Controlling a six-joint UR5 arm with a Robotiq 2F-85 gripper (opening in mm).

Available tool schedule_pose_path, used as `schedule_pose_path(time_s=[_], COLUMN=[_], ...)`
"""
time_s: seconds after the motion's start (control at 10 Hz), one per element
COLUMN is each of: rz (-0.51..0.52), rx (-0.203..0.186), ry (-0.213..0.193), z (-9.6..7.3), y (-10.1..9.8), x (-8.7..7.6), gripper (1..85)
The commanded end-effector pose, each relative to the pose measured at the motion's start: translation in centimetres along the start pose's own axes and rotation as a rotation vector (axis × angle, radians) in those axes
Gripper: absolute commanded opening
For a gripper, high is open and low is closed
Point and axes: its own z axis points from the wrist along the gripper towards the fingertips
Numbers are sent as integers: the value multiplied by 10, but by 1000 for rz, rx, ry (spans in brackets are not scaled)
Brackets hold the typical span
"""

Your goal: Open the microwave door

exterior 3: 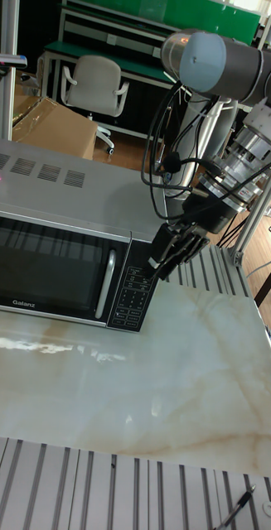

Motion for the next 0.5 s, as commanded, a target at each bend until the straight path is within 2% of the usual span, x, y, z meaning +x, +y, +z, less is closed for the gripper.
schedule_pose_path(time_s=[0.0, 0.1, 0.3, 0.4], rz=[-41, -38, 0, 17], rx=[38, 40, 22, -12], ry=[40, 60, 50, 43], z=[0, 0, 0, 1], y=[-13, -14, -9, 0], x=[11, 16, 14, 12], gripper=[443, 457, 487, 493])
